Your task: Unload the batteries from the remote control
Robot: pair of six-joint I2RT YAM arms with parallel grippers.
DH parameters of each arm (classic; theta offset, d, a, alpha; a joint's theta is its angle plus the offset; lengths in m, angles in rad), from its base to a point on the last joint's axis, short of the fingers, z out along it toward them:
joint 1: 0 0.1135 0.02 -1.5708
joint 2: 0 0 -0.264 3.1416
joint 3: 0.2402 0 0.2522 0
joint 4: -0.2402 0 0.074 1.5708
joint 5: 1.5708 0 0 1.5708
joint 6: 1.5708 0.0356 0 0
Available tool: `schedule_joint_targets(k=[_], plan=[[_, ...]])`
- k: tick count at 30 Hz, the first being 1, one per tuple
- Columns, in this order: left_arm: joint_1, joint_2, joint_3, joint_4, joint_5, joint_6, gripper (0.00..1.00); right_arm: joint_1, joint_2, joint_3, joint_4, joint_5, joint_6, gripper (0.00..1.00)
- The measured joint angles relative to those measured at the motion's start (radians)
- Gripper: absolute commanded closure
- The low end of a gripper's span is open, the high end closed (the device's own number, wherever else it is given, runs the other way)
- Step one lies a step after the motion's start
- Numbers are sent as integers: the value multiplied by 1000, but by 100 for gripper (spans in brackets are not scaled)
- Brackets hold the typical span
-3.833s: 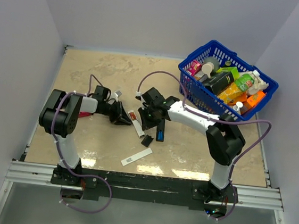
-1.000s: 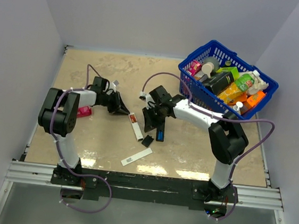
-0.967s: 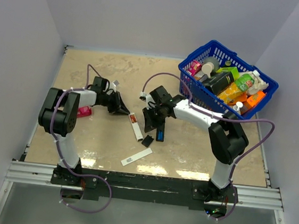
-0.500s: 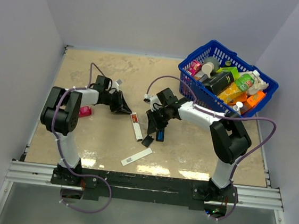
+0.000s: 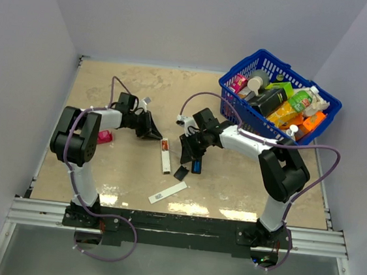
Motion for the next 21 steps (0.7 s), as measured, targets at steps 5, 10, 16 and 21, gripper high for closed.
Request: schedule_joint_targets(k=[5, 10, 16, 21], plan=[[-8, 0, 0, 5, -1, 0, 83, 0, 0, 0, 11, -22, 8, 100], [-13, 0, -1, 10, -2, 0, 84, 1, 0, 0, 20, -23, 18, 100], [-13, 0, -3, 14, -3, -1, 83, 2, 0, 0, 32, -16, 39, 100], [-13, 0, -3, 13, -8, -5, 84, 9, 0, 0, 43, 10, 61, 100]])
